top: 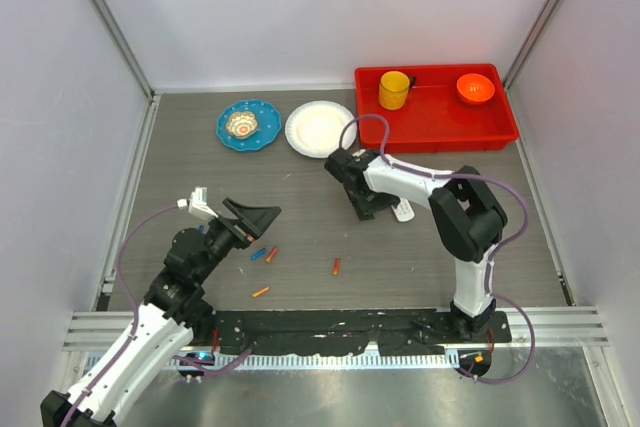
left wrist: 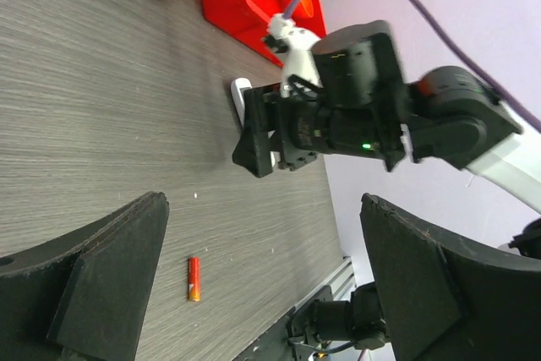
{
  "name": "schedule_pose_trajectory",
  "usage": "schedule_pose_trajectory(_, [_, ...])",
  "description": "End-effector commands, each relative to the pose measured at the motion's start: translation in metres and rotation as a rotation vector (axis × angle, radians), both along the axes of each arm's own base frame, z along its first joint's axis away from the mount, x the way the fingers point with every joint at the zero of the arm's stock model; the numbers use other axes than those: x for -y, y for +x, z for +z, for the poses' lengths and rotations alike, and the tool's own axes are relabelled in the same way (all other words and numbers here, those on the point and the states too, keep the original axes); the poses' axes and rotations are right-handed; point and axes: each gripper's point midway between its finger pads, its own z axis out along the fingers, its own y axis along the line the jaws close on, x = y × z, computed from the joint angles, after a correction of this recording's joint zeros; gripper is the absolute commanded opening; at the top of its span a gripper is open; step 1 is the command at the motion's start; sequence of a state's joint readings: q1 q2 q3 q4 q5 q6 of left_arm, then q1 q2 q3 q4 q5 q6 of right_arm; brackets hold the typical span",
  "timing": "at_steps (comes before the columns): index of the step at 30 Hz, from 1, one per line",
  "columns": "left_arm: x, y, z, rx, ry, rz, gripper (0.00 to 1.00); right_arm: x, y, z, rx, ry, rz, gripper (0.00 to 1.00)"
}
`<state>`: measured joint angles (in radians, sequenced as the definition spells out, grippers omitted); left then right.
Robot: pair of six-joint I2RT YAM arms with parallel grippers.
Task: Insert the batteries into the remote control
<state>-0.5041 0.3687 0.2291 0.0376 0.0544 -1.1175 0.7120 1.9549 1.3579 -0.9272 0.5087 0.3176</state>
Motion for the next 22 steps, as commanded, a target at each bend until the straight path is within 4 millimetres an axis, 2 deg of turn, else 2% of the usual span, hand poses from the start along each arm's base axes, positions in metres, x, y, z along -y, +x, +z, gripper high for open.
schedule_pose_trajectory(1, [-0.002,0.000,0.002,0.017,0.023,0.002,1.00,-0.036,0.000,0.064,0.122,0.278,-0.012,0.68])
schedule_pose_trajectory(3, [-0.006,0.002,-0.002,-0.002,0.060,0.025,1.00,-0.033,-0.003,0.087,0.173,0.322,-0.014,0.68])
schedule_pose_trajectory(4, [-0.008,0.003,-0.004,-0.011,0.078,0.035,1.00,-0.028,-0.005,0.107,0.231,0.362,-0.022,0.68])
schedule_pose_trajectory(5, [-0.018,0.007,-0.008,-0.042,0.117,0.088,1.00,-0.023,-0.006,0.120,0.290,0.388,-0.050,0.68])
schedule_pose_trajectory(6, [-0.022,0.009,-0.016,-0.080,0.155,0.109,1.00,-0.021,-0.007,0.130,0.335,0.423,-0.065,0.68])
schedule_pose_trajectory(7, [-0.027,0.011,-0.023,-0.101,0.206,0.130,1.00,-0.020,-0.009,0.125,0.378,0.469,-0.074,0.68])
schedule_pose_trajectory(8, [-0.032,0.011,-0.024,-0.137,0.250,0.147,1.00,-0.023,-0.019,0.153,0.456,0.615,-0.061,0.68])
schedule_pose_trajectory(9, [-0.038,0.016,-0.039,-0.201,0.318,0.177,1.00,-0.025,-0.024,0.156,0.487,0.689,-0.048,0.68])
schedule_pose_trajectory(10, [-0.043,0.013,-0.050,-0.252,0.395,0.174,1.00,-0.026,-0.029,0.143,0.530,0.762,-0.042,0.68])
schedule_pose_trajectory(11, [-0.045,0.017,-0.038,-0.256,0.418,0.183,1.00,-0.022,-0.038,0.163,0.608,0.865,-0.037,0.69])
schedule_pose_trajectory(12, [-0.047,0.019,-0.041,-0.284,0.466,0.184,1.00,-0.022,-0.044,0.165,0.637,0.938,-0.056,0.70])
schedule_pose_trajectory(13, [-0.050,0.017,-0.055,-0.352,0.534,0.170,1.00,-0.021,-0.048,0.152,0.656,0.974,-0.061,0.71])
schedule_pose_trajectory(14, [-0.049,0.022,-0.042,-0.336,0.563,0.166,1.00,-0.017,-0.053,0.163,0.704,1.034,-0.055,0.73])
schedule_pose_trajectory(15, [-0.055,0.025,-0.041,-0.345,0.592,0.194,1.00,-0.018,-0.058,0.149,0.687,1.046,-0.045,0.75])
schedule_pose_trajectory(18, [-0.059,0.028,-0.039,-0.346,0.633,0.210,0.99,-0.014,-0.060,0.151,0.717,1.059,-0.033,0.75])
schedule_pose_trajectory(22, [-0.046,0.030,-0.028,-0.296,0.641,0.129,1.00,-0.017,-0.063,0.159,0.721,1.069,0.009,0.75])
